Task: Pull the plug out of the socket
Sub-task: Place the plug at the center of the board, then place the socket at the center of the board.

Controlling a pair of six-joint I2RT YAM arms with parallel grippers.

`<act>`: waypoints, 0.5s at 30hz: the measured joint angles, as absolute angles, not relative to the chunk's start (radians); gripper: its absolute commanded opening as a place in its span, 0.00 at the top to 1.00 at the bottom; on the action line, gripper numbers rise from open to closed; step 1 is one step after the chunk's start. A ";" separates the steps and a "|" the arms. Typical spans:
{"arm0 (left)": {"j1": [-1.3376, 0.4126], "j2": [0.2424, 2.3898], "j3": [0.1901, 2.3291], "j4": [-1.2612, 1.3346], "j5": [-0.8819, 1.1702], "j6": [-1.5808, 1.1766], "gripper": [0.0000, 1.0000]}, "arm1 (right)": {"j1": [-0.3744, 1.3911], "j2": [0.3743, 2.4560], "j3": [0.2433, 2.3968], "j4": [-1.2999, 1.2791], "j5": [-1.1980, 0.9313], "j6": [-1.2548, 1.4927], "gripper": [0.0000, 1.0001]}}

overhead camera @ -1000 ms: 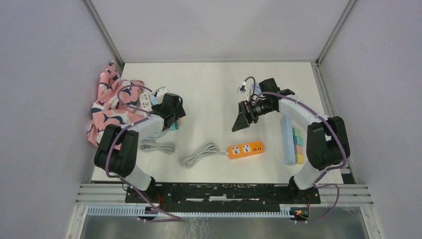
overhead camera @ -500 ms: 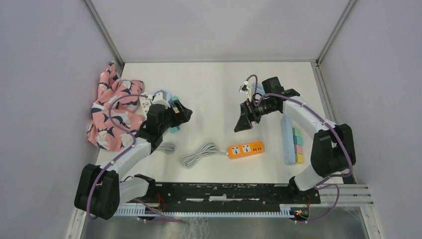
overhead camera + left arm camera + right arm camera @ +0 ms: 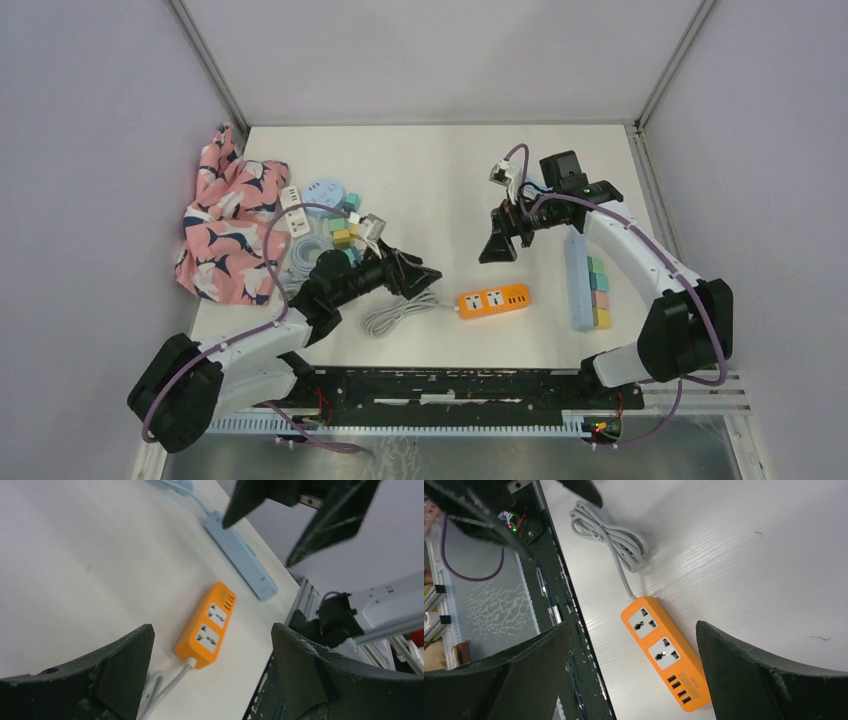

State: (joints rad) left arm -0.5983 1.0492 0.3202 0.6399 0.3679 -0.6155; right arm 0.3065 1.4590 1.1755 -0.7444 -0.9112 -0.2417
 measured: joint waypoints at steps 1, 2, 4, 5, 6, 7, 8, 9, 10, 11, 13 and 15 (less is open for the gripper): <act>-0.642 1.046 0.320 0.651 0.361 -0.604 0.07 | 0.303 1.451 1.176 -0.749 -0.907 -0.247 0.00; -0.683 1.044 0.320 0.661 0.352 -0.590 0.07 | 0.298 1.439 1.179 -0.755 -0.899 -0.254 0.00; -0.745 1.044 0.320 0.673 0.339 -0.560 0.07 | 0.285 1.415 1.193 -0.777 -0.879 -0.269 0.00; -0.776 1.044 0.320 0.677 0.329 -0.543 0.07 | 0.280 1.406 1.204 -0.786 -0.873 -0.275 0.00; -0.799 1.044 0.320 0.684 0.318 -0.528 0.07 | 0.276 1.399 1.222 -0.800 -0.867 -0.276 0.00; -0.824 1.044 0.320 0.691 0.308 -0.507 0.06 | 0.272 1.397 1.251 -0.817 -0.859 -0.276 0.00; -0.846 1.044 0.320 0.698 0.295 -0.486 0.05 | 0.272 1.396 1.279 -0.829 -0.854 -0.275 0.00; -0.859 1.045 0.320 0.706 0.289 -0.474 0.04 | 0.270 1.398 1.312 -0.846 -0.853 -0.277 0.00; -0.871 1.047 0.318 0.721 0.283 -0.462 0.03 | 0.269 1.399 1.333 -0.857 -0.855 -0.281 0.01; -0.882 1.048 0.310 0.750 0.276 -0.452 0.00 | 0.268 1.400 1.354 -0.869 -0.857 -0.288 0.00; -0.886 1.049 0.294 0.787 0.266 -0.444 0.01 | 0.268 1.398 1.359 -0.869 -0.860 -0.299 0.00; -0.886 1.057 0.284 0.815 0.262 -0.434 0.01 | 0.263 1.386 1.309 -0.831 -0.858 -0.304 0.01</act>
